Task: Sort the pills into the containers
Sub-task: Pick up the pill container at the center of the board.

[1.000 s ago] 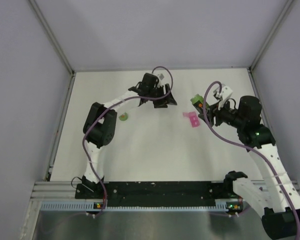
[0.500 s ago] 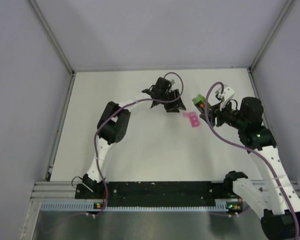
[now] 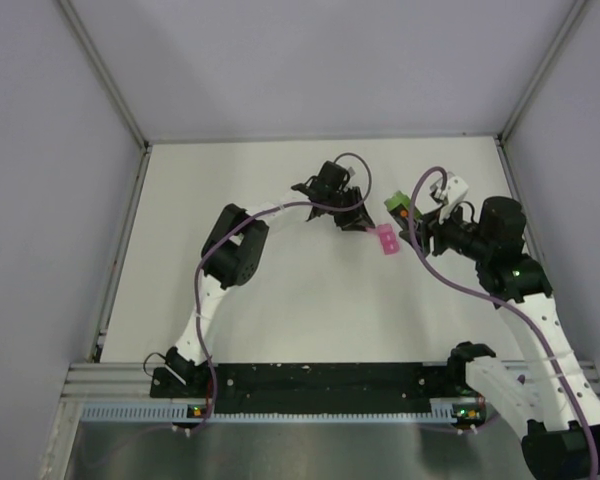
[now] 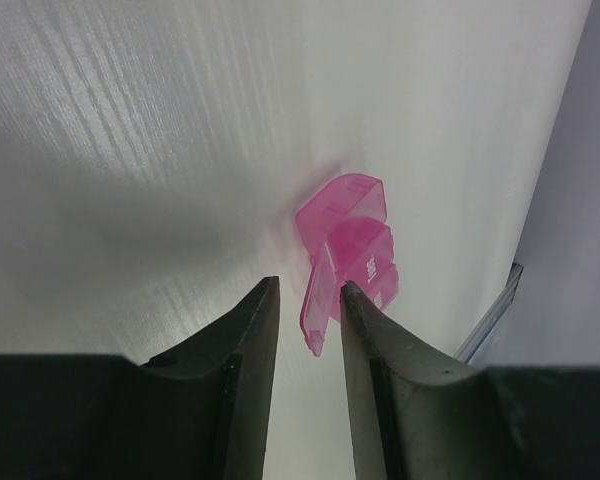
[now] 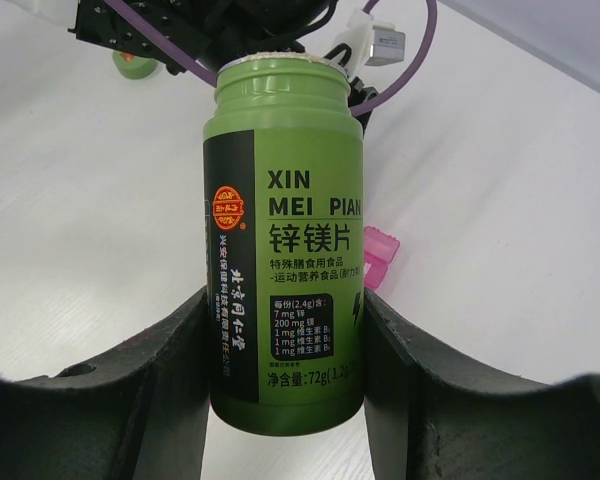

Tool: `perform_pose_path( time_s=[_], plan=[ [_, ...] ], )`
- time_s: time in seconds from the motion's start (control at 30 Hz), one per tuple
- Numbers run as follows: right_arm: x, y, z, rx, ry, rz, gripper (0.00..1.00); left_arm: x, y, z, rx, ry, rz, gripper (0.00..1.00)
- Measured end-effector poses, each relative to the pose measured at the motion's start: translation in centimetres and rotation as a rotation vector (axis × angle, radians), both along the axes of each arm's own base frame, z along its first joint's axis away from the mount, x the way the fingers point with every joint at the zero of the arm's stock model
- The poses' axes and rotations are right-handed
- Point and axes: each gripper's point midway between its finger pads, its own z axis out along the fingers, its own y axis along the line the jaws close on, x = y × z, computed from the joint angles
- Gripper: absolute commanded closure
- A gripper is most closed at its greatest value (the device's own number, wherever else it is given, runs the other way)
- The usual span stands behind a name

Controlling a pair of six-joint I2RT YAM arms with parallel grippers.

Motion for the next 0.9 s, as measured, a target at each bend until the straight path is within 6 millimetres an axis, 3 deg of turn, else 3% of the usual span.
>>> perform_pose_path(
  time_s=[0.43, 0.9],
  plan=[
    [-0.16, 0.0, -0.14, 0.0, -0.001, 0.002, 1.0, -0.17, -0.3, 0.14, -0.015, 0.014, 0.001, 0.75],
    [-0.3, -0.02, -0.38, -0.002, 0.002, 0.004, 1.0, -0.66, -0.15, -0.4, -0.013, 0.031, -0.007, 0.79]
  ],
)
